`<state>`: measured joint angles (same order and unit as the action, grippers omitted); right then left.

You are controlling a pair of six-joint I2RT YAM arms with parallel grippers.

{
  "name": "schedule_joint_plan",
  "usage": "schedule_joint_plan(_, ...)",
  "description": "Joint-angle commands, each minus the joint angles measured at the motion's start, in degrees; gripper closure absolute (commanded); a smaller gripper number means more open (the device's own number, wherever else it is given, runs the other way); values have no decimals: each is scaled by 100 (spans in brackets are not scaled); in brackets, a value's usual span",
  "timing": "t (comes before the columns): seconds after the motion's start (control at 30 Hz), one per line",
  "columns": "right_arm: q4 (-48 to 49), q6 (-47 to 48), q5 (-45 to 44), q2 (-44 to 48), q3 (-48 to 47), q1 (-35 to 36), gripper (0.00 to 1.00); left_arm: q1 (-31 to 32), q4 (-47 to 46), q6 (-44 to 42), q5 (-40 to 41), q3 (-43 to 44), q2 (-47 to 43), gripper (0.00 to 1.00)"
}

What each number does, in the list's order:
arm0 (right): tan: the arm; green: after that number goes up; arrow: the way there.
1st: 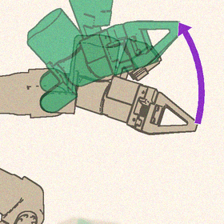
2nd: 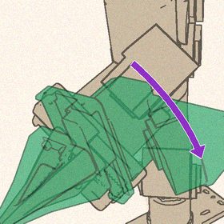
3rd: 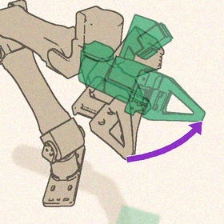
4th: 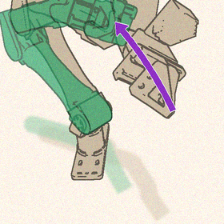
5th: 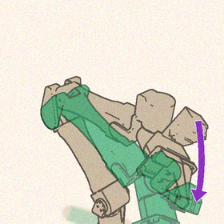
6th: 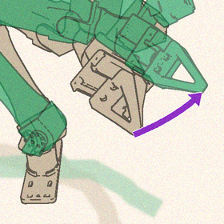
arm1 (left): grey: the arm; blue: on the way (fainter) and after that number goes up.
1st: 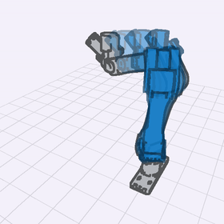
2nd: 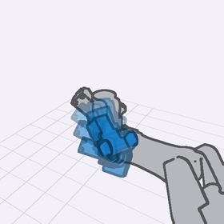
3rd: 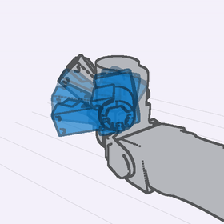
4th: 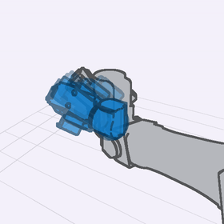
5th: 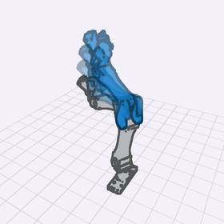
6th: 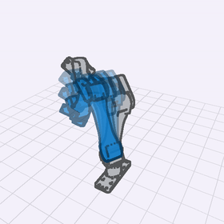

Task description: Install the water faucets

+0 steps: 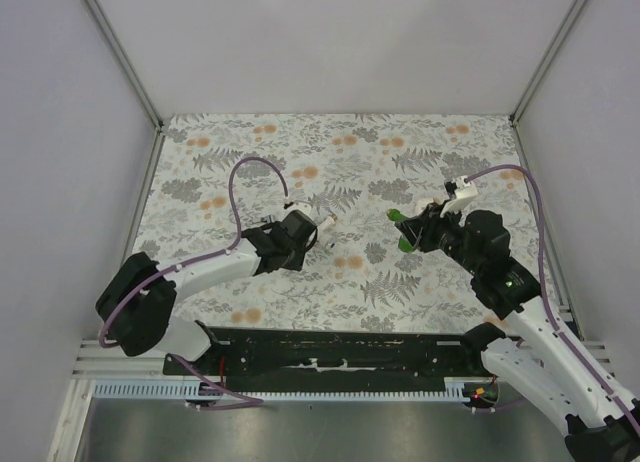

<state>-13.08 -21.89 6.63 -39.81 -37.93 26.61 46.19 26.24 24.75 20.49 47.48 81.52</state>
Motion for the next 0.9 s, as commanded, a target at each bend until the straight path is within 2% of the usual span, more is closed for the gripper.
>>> schedule_joint_plan(0.0, 412, -70, 49, 105, 5, -7, 100, 21, -356, 425, 368, -55, 294, 80)
schedule_joint_plan(0.13, 394, -87, 31, 123, 40, -7, 100, 30, -356, 530, 219, -213, 348, 67)
schedule_joint_plan(0.37, 412, -79, 40, 53, 14, -7, 100, 12, 100, 276, -186, -21, -92, 27)
schedule_joint_plan(0.53, 429, -52, 57, 35, 14, 2, 100, -145, 584, -154, -466, 401, -127, 20)
schedule_joint_plan(0.87, 429, -35, 57, 132, 49, -7, 100, -471, 953, -884, -1152, 1052, 760, 23)
